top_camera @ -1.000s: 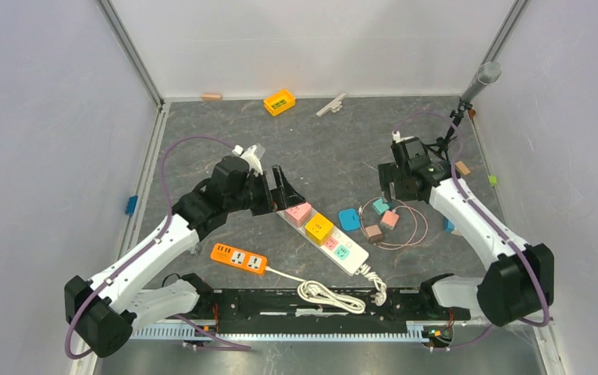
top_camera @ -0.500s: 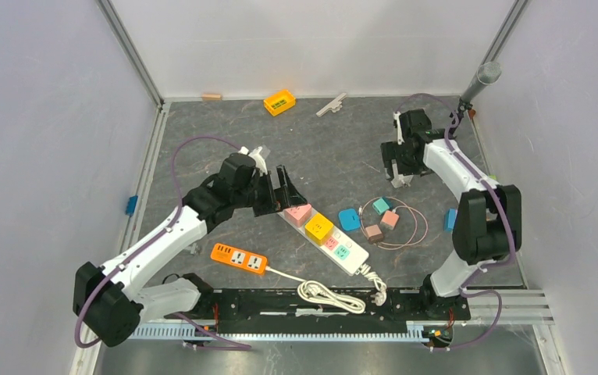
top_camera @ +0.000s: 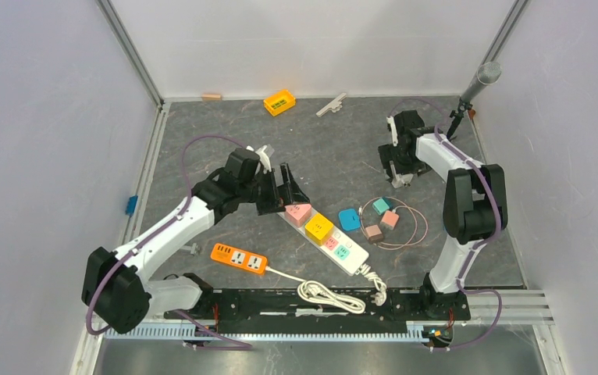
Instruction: Insert the plug
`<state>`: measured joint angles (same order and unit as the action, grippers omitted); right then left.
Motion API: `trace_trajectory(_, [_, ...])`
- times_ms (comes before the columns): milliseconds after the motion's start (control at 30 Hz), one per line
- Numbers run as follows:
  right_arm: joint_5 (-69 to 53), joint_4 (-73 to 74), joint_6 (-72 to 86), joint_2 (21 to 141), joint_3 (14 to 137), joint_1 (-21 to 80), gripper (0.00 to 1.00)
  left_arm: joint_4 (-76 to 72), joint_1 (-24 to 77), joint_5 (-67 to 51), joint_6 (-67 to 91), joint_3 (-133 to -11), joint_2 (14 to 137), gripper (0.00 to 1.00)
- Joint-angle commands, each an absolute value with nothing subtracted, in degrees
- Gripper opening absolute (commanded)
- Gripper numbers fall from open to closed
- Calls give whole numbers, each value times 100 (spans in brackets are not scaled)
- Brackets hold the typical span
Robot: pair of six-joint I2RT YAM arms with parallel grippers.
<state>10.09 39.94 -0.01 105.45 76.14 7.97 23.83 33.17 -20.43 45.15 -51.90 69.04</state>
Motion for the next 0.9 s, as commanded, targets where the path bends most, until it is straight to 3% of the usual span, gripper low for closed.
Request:
trace_trajectory(0, [661, 3625, -327, 10634, 7728, 764, 89, 2171, 3244, -2379, 4564, -5490, 7055, 100])
trace_trajectory(200, [398, 3308, -395, 10732, 7603, 764, 77, 2179, 3163, -2477, 4509, -5636, 7185, 100])
trace_trajectory(533, [426, 3271, -627, 11061, 7646, 757, 76, 2329, 3033, -2593, 4412, -5746, 7171, 100])
trace_trajectory(700, [278, 3303, -762, 10890, 7605, 764, 47, 2394, 2984, -2610, 4395, -5842, 7156, 100])
trace_trajectory(867, [54, 3300, -834, 10311, 7484, 762, 26, 2519, 2945, -2578, 4363, -5962, 7156, 100])
